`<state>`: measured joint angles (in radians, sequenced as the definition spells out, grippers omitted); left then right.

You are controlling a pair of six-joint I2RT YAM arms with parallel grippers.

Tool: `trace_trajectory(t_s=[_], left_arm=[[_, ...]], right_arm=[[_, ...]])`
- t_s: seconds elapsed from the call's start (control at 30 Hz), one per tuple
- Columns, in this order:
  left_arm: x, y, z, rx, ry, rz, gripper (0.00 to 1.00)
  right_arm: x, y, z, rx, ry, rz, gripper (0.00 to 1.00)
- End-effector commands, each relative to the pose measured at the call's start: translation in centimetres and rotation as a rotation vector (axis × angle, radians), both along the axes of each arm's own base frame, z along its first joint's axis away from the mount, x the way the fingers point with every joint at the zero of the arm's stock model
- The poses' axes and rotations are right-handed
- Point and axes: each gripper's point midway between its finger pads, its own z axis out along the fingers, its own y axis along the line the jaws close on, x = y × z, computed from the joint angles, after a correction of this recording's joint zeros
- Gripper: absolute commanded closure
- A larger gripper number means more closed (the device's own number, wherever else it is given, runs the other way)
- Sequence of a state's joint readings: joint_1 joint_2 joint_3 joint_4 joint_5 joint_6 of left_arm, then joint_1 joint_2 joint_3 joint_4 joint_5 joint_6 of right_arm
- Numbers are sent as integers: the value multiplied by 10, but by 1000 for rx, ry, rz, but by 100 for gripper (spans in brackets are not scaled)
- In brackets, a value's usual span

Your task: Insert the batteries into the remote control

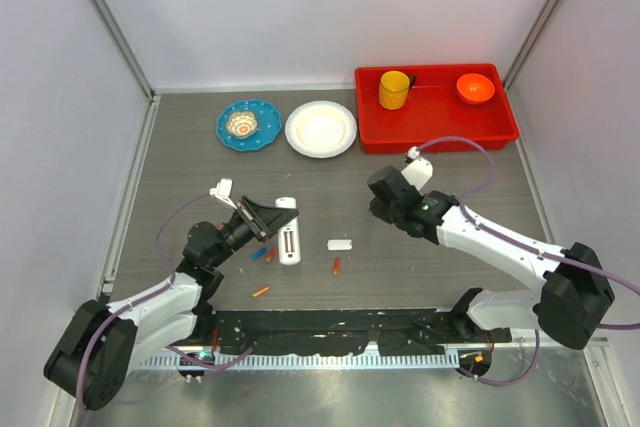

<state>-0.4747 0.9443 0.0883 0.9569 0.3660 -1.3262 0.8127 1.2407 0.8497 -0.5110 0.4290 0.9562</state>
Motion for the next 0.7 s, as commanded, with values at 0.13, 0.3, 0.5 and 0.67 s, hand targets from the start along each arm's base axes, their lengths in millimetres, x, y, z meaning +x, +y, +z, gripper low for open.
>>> trace_trajectory(t_s=[0.13, 0.3, 0.5, 0.67], left_arm=[[-1, 6, 23, -41, -66, 33, 100], [-2, 12, 21, -22, -63, 63, 100], [-3, 23, 14, -14, -45, 122, 100], [-2, 31, 7, 3, -27, 171, 100]], right_arm=[[57, -22, 8, 329, -104, -713, 99], [62, -36, -24, 297, -58, -904, 99], [69, -34, -47, 314, -19, -1012, 99], [74, -25, -51, 319, 8, -1037, 98]])
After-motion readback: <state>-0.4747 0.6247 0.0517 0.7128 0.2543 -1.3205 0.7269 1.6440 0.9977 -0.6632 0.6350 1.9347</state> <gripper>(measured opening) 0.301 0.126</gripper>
